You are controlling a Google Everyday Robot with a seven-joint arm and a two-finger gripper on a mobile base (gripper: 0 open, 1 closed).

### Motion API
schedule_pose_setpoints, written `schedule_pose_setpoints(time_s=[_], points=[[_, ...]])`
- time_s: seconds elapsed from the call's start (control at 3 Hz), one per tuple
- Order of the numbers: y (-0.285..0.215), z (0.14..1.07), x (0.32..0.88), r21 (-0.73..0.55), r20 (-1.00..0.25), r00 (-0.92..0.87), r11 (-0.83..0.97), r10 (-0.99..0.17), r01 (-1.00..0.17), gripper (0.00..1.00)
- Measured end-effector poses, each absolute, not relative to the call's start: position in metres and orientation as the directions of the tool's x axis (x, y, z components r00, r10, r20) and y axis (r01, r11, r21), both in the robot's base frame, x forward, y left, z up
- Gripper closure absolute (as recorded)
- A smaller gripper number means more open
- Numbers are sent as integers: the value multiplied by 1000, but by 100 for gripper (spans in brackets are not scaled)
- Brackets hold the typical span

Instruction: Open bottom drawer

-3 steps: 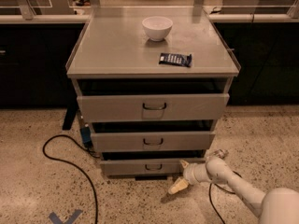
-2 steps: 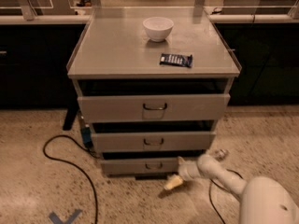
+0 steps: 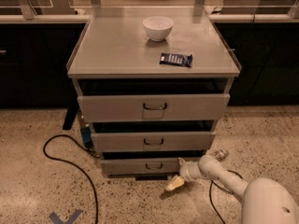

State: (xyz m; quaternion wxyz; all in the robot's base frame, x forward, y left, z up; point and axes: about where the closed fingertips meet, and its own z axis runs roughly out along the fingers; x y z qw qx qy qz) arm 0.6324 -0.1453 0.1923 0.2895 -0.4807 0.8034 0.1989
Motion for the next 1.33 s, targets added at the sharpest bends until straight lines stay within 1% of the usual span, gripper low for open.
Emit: schedule_pose_setpoints(time_s=[0.33, 0.67, 1.0, 1.33], points=[[-146, 222, 655, -39, -700, -328, 493, -634, -869, 0], [-146, 222, 655, -39, -700, -328, 493, -634, -869, 0], [-133, 180, 652, -6, -673, -352, 480, -651, -877, 0], [-132, 180, 652, -6, -674, -350, 479, -650, -878, 0]])
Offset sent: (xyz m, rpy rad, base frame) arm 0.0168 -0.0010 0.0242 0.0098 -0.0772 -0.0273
